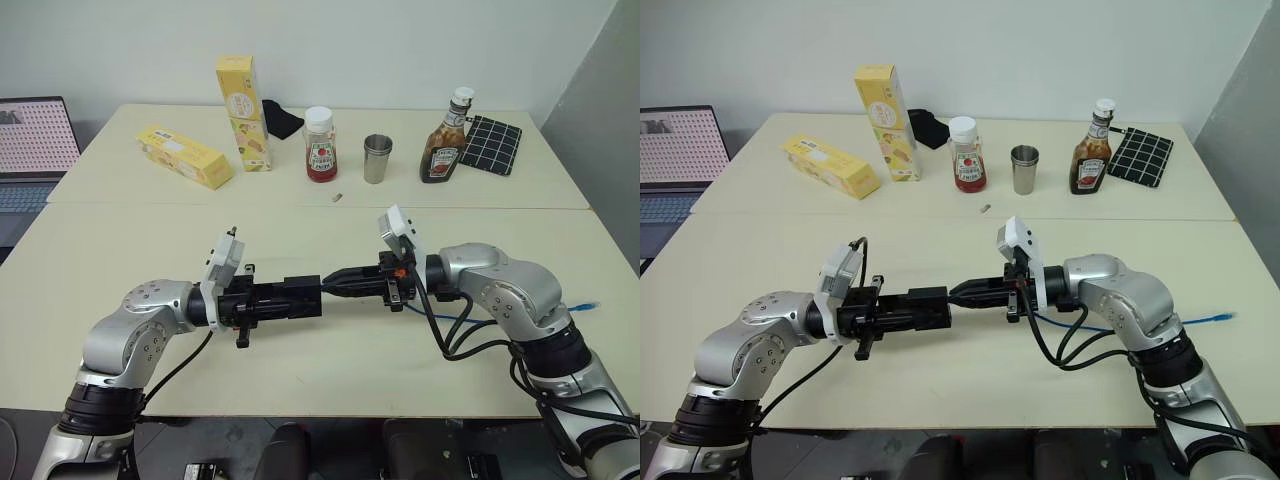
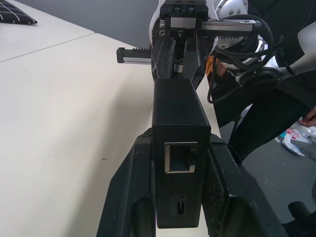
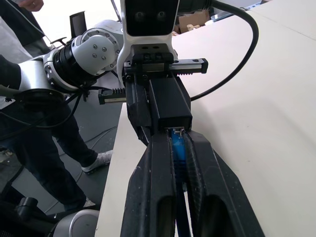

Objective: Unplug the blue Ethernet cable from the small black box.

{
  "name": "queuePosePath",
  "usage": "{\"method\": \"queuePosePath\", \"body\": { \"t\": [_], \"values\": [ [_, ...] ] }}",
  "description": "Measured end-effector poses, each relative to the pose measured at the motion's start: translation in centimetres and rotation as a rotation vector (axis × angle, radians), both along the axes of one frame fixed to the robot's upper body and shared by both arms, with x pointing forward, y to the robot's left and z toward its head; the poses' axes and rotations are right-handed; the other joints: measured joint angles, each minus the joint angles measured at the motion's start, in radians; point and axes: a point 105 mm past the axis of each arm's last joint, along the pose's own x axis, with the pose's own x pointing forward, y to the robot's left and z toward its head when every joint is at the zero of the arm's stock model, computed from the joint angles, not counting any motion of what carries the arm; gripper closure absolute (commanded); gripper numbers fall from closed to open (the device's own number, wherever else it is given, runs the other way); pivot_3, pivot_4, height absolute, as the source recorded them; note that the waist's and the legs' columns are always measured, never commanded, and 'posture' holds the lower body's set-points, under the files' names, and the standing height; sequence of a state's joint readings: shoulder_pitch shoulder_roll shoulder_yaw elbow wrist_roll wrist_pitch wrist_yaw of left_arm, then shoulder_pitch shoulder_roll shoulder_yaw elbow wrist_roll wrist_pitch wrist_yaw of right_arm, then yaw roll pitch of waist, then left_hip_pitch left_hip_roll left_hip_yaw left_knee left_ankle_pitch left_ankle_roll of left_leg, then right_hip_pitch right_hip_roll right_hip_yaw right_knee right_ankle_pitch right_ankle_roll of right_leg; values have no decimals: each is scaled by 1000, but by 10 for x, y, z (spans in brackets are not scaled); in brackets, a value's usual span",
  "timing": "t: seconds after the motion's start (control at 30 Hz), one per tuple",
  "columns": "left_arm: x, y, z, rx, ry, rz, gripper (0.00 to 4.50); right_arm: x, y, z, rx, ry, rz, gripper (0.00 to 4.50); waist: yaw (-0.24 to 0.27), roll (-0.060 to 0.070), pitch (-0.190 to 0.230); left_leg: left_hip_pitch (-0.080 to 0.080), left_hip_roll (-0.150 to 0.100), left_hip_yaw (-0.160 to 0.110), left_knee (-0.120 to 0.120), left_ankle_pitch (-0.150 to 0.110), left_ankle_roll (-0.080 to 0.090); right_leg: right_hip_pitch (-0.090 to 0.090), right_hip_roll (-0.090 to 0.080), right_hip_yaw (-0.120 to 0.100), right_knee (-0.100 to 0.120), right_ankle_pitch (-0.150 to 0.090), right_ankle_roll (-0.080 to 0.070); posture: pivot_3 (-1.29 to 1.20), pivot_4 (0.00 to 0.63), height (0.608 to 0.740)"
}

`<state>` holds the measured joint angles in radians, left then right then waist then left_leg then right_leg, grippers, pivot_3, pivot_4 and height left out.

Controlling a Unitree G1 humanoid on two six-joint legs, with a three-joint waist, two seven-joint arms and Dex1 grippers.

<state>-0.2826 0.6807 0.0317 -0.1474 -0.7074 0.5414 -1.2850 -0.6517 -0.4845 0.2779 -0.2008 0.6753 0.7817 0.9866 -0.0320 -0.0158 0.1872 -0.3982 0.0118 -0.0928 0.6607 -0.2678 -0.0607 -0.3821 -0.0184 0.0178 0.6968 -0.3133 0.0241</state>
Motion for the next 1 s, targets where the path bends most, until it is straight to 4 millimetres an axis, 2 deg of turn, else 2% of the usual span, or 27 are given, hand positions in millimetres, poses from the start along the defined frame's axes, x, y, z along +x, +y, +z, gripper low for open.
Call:
{"method": "queuePosePath", "body": {
  "t": [0.67,0.73,0.87,0.97,1.0],
  "values": [
    [-5,-5,-1,14,14,17,3718,-1,-6,-1,-18,-19,29,4494,0,0,0,0,0,0,0,0,0,0,0,0,0,0,0,0,150,740],
    [-6,-6,0,11,12,15,3718,-2,-6,0,-12,-7,29,3780,0,0,0,0,0,0,0,0,0,0,0,0,0,0,0,0,150,740],
    [-7,-5,3,7,10,11,3718,6,-11,10,41,10,-35,2840,0,0,0,0,0,0,0,0,0,0,0,0,0,0,0,0,150,740],
    [-7,-5,3,5,19,7,3718,2,-12,14,68,55,-19,2170,0,0,0,0,0,0,0,0,0,0,0,0,0,0,0,0,150,740],
    [-7,-5,3,5,18,4,3718,1,-13,15,67,59,-17,2145,0,0,0,0,0,0,0,0,0,0,0,0,0,0,0,0,150,740]
  ]
}}
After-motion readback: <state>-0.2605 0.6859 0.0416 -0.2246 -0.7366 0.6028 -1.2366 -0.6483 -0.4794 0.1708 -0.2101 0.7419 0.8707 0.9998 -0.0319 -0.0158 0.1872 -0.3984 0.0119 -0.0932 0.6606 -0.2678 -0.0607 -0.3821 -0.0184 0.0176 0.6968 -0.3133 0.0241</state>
